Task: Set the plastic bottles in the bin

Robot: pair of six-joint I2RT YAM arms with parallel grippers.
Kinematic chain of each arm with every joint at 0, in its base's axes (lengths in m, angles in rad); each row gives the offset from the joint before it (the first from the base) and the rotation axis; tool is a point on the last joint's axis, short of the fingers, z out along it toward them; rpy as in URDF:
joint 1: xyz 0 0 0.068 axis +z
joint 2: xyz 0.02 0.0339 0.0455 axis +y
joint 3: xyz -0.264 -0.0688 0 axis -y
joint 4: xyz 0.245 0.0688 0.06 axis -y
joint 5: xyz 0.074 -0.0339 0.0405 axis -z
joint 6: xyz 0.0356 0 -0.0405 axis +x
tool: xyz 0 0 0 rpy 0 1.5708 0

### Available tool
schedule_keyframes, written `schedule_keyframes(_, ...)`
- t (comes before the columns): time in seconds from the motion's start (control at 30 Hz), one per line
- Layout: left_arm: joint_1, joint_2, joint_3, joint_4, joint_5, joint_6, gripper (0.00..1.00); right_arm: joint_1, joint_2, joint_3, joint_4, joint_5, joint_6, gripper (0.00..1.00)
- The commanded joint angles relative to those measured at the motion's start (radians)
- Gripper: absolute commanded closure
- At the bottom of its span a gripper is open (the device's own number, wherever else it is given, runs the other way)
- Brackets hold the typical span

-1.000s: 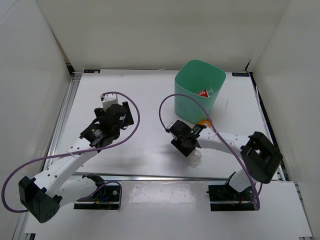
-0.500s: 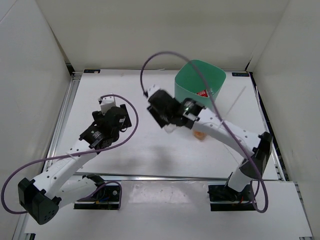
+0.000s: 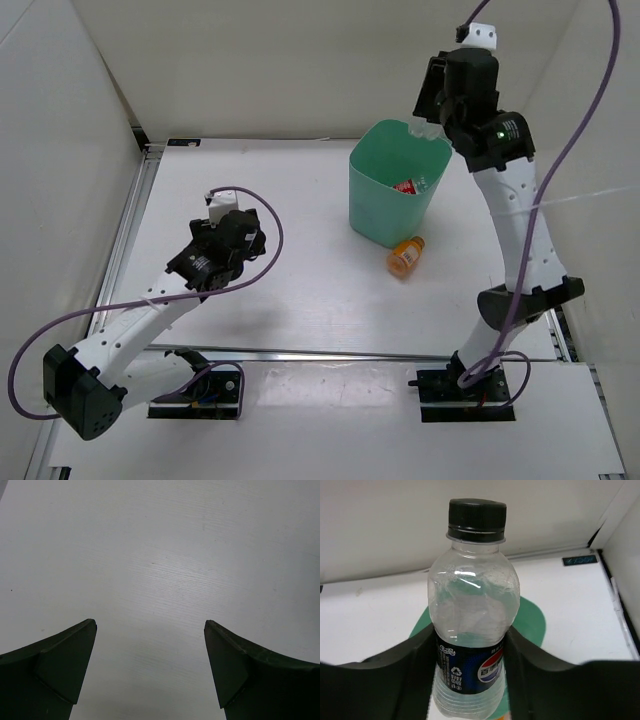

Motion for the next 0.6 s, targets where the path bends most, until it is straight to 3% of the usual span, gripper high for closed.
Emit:
schedule_keyframes(0.0,-0.005,0.002,0.037,-0.004,-0.009,0.012,0.00,-0.025,0.047,-0.027,-0.001,-0.138,0.043,0.45)
schedule_keyframes(0.07,-0.005,0.002,0.037,-0.004,-0.009,0.012,0.00,-0.034,0.038,-0.086,-0.002,-0.162,0.056,0.20)
schedule_keyframes(0.17,-0.005,0.002,0.037,-0.004,-0.009,0.012,0.00,-0.034,0.018,-0.106,-0.012,-0.140,0.077,0.00)
schedule_keyframes(0.27,-0.005,0.002,0.027,-0.004,-0.009,0.012,0.00,-0.034,-0.017,-0.106,-0.084,-0.104,0.120,0.00)
schedule_keyframes(0.3,-0.005,0.012,0.027,-0.004,-0.009,0.012,0.00,-0.034,-0.037,-0.122,-0.121,-0.027,0.160,0.00)
schedule_keyframes(0.4,-0.005,0.022,0.027,-0.004,-0.009,0.000,0.00,-0.080,-0.200,-0.278,-0.264,0.104,0.526,0.00)
schedule_keyframes(0.43,-0.005,0.032,0.027,-0.004,-0.009,-0.009,0.00,-0.147,-0.330,-0.475,-0.264,0.094,0.609,0.00)
schedule_keyframes(0.47,-0.005,0.032,0.036,-0.004,-0.009,-0.009,0.00,-0.190,-0.400,-0.585,-0.194,-0.020,0.719,0.00)
schedule_keyframes(0.53,-0.005,0.054,0.036,-0.004,-0.009,-0.009,0.00,-0.349,-0.589,-0.807,-0.094,-0.200,0.776,0.00)
schedule_keyframes(0.57,0.004,0.054,0.036,-0.004,-0.009,-0.009,0.00,-0.402,-0.644,-1.000,0.005,-0.300,0.777,0.00)
